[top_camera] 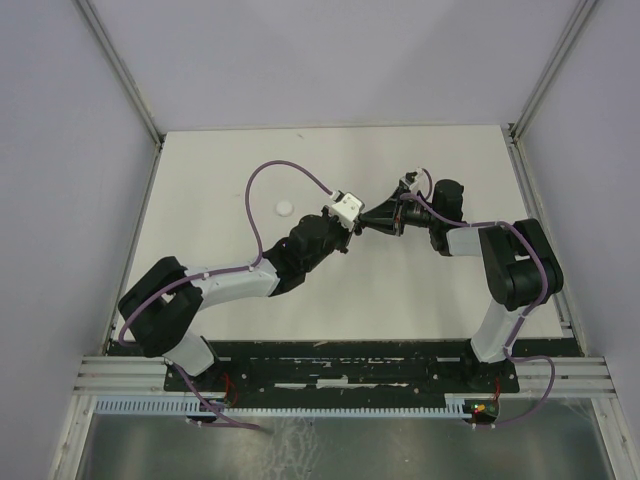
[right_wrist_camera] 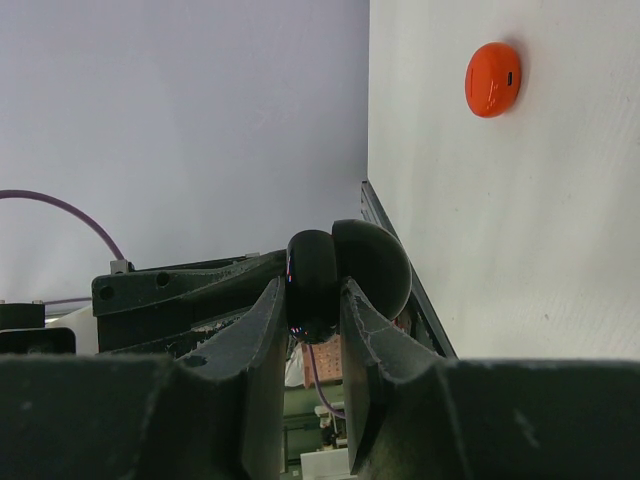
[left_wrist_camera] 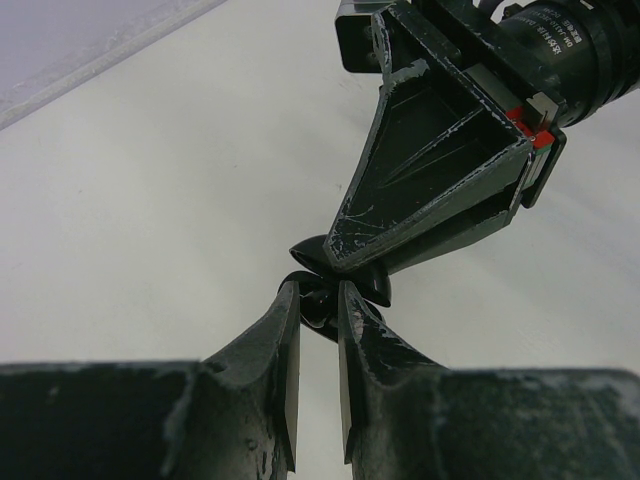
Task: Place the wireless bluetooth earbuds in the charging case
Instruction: Place the earbud in the charging case.
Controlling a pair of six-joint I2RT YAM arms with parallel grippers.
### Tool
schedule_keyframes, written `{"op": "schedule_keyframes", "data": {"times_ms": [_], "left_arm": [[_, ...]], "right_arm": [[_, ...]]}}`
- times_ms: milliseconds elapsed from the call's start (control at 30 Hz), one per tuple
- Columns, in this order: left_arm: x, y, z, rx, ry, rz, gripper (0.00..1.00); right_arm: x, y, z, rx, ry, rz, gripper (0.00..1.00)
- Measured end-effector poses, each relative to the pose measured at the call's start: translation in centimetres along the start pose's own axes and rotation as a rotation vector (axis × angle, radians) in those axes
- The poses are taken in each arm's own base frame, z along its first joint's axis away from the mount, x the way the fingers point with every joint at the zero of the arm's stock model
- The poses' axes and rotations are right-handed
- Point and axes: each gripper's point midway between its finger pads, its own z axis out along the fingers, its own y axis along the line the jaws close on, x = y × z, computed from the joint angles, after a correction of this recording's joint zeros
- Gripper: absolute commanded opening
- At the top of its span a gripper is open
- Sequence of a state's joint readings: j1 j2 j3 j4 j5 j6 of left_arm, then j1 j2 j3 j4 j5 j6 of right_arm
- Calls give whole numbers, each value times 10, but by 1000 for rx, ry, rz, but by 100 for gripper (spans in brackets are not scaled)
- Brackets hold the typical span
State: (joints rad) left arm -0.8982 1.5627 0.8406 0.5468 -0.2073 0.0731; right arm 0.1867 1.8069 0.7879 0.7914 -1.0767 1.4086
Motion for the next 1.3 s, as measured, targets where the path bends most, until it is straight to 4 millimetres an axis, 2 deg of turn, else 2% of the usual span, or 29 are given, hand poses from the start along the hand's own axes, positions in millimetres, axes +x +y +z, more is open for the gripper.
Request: {"op": "schedule_keyframes", "data": {"times_ms": [133, 400, 867, 1300], "left_arm": [[0, 0, 0, -1, 0, 0, 25], [-1, 2, 0, -11, -1, -1, 35], [-2, 9, -1, -50, -2, -2, 43], [-20, 11, -8, -47, -41, -12, 44]], "right_arm": [[0, 1, 0, 0, 0, -2, 5], [0, 2, 0, 0, 0, -2, 5], [0, 2, 0, 0, -1, -3, 5], [0, 2, 0, 0, 0, -3, 5]]}}
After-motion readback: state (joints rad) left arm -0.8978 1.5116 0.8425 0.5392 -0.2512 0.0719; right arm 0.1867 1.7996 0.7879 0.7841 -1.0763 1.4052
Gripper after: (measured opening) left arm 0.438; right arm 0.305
